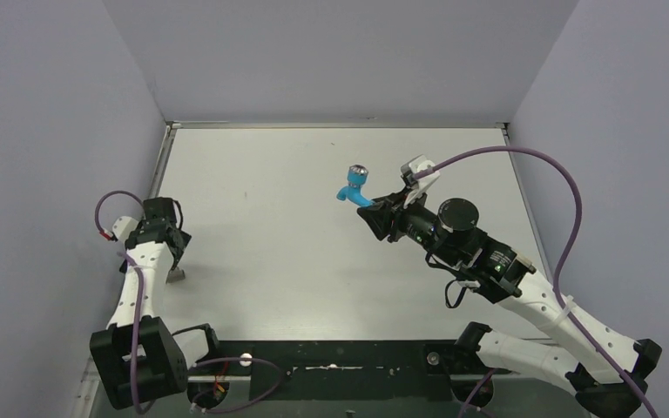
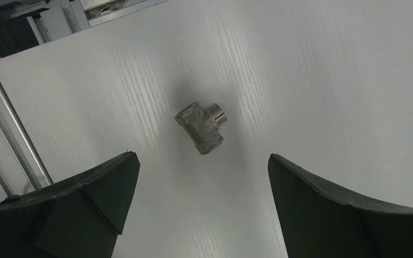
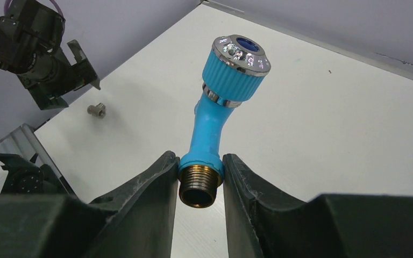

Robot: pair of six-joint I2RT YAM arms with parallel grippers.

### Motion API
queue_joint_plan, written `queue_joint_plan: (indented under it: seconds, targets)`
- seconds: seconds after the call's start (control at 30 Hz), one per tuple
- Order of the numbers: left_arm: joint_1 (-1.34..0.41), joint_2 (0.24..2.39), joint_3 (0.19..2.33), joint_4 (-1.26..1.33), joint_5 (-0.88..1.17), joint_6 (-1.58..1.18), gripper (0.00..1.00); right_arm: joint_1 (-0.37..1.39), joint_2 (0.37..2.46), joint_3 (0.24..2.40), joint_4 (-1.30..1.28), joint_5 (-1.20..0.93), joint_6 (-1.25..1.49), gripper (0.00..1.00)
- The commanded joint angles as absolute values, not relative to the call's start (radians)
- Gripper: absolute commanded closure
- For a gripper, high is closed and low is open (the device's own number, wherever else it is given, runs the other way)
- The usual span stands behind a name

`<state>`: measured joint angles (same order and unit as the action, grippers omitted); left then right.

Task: Install the water faucets
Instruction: Pick up the adaptor at the center of the board.

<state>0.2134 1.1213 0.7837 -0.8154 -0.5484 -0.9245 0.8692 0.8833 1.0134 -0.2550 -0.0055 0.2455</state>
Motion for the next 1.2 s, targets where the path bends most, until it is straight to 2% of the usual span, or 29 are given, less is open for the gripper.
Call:
queue_joint_plan:
  seconds: [0.0, 0.2, 0.67, 0.8, 1.17]
  targets:
    - [0.270, 1.138, 0.765, -0.701, -0.518, -0.940, 0.07, 0.861, 0.886, 1.048, -0.215, -0.029, 0.271, 1.00]
    - [0.343, 1.190, 0.712, -0.604, -0.465, -0.890, 0.07, 0.861, 0.897, 1.058, -0.231, -0.037, 0.271, 1.00]
    - [0.359, 1.387, 0.696, -0.467, -0.427, -0.848, 0.07, 0.863, 0.909, 1.054, -0.221, -0.044, 0.296, 1.00]
    - [0.360, 1.433, 0.697, -0.442, -0.406, -0.854, 0.13, 0.862, 0.912, 1.053, -0.216, -0.043, 0.297, 1.00]
    - [0.360, 1.469, 0.683, -0.424, -0.381, -0.882, 0.39, 0.862, 0.904, 1.043, -0.208, -0.038, 0.306, 1.00]
